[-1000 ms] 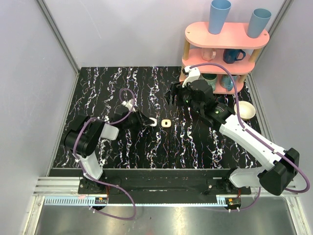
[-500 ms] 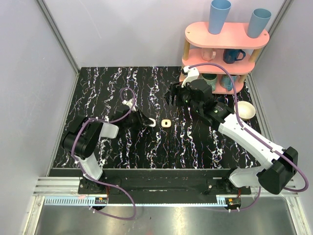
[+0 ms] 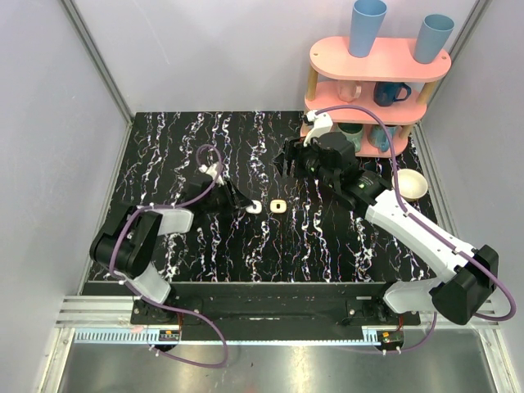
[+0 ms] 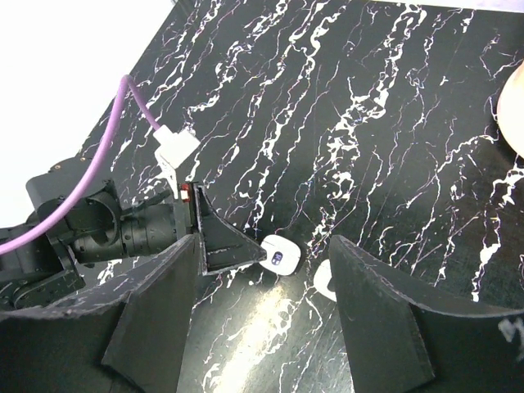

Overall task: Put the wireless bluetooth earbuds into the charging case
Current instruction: Place the charging case with the earbuds at the center of the board, then reset both arms

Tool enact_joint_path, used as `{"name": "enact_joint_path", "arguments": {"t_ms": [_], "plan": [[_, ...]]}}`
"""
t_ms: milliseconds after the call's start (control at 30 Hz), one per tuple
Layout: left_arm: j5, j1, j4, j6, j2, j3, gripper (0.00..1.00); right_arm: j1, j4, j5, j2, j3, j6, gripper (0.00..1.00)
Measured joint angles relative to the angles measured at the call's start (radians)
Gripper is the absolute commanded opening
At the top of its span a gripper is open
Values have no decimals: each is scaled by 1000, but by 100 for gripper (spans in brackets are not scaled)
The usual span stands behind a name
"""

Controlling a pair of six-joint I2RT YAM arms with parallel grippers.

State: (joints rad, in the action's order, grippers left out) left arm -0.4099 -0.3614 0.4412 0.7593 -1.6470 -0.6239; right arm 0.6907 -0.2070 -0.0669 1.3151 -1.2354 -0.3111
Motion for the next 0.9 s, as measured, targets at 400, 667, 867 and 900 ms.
{"name": "enact_joint_path", "arguments": {"t_ms": [400, 667, 867, 900], "plan": [[67, 81, -173, -122, 274, 20, 73, -17, 6, -30, -2, 12, 0, 92], [115, 100, -254, -264, 495, -84, 99, -191, -1, -75, -36, 102, -5, 100], [53, 142, -245, -323, 576, -145, 99, -408, -18, -31, -39, 143, -58, 100], [63, 142, -264, -323, 576, -167, 99, -441, -19, -24, -40, 153, -71, 100]]}}
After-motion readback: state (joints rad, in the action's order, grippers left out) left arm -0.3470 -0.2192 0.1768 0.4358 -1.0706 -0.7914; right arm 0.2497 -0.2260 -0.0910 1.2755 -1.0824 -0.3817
